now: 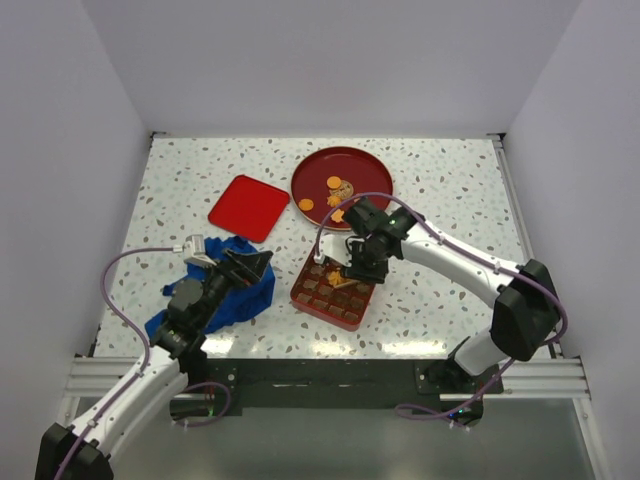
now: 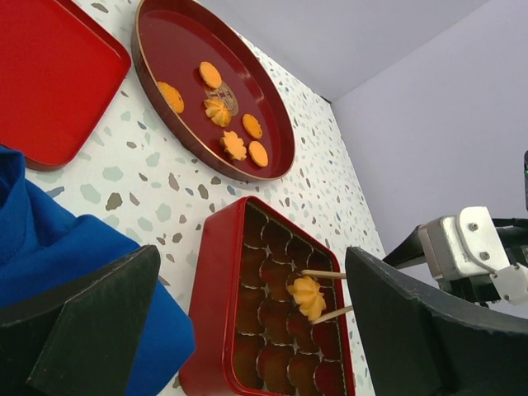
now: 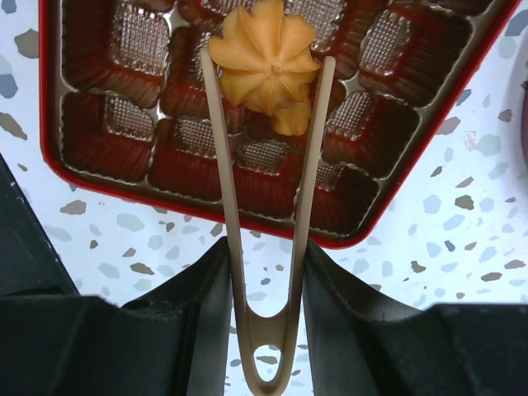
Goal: Pack the cookies
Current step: Place the fake cookies in the empty pocket of the box.
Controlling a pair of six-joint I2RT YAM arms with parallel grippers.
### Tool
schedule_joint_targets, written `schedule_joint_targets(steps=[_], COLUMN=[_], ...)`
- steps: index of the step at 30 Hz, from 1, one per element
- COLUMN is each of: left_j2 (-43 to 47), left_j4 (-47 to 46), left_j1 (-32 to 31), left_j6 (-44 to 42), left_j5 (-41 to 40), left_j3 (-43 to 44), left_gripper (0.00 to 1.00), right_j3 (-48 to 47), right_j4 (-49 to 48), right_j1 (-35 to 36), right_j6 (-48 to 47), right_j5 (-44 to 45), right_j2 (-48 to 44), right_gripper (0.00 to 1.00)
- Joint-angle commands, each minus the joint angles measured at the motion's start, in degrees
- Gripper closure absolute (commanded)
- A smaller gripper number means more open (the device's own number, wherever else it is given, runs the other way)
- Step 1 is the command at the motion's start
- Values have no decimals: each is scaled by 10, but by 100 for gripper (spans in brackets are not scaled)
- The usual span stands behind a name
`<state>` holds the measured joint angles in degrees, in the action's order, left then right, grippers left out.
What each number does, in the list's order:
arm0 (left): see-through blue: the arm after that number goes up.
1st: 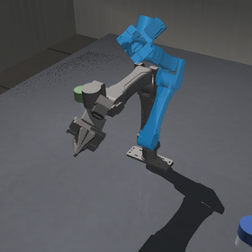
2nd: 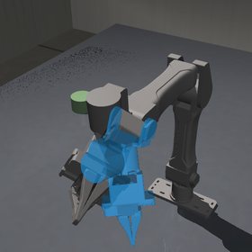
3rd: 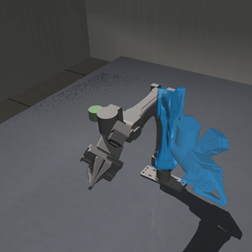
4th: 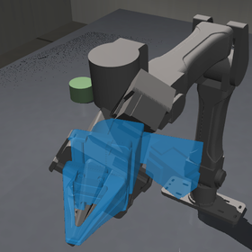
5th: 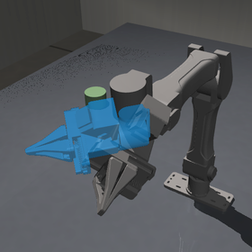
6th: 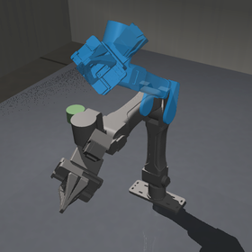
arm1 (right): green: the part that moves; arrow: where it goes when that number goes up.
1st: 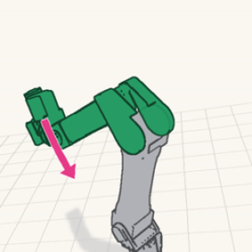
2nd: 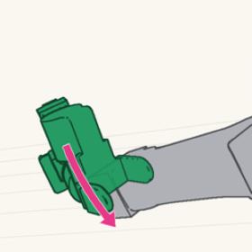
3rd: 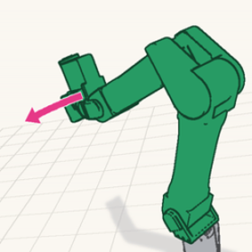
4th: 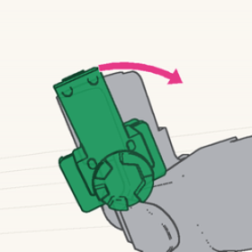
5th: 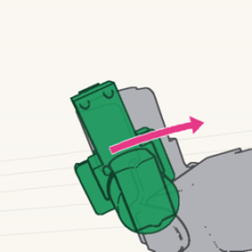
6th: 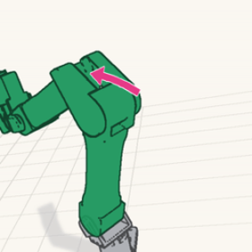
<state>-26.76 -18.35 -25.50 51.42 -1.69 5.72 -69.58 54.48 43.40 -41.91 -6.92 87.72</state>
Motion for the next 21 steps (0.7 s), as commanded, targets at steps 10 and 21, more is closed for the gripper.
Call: schedule_joint_targets(steps=[10, 21], left_j2=[-1, -5], left_j4=[-16, -22], left_j1=[4, 4], left_j6=[-4, -4], left_j5=[-3, -5], left_j3=[-7, -9], left_gripper=[0, 0], right_j3=[-52, -44], right_j4=[-24, -14], right_j1=[3, 3], right_j6=[21, 13], right_j5=[23, 23], right_j2=[29, 30], right_gripper=[83, 72])
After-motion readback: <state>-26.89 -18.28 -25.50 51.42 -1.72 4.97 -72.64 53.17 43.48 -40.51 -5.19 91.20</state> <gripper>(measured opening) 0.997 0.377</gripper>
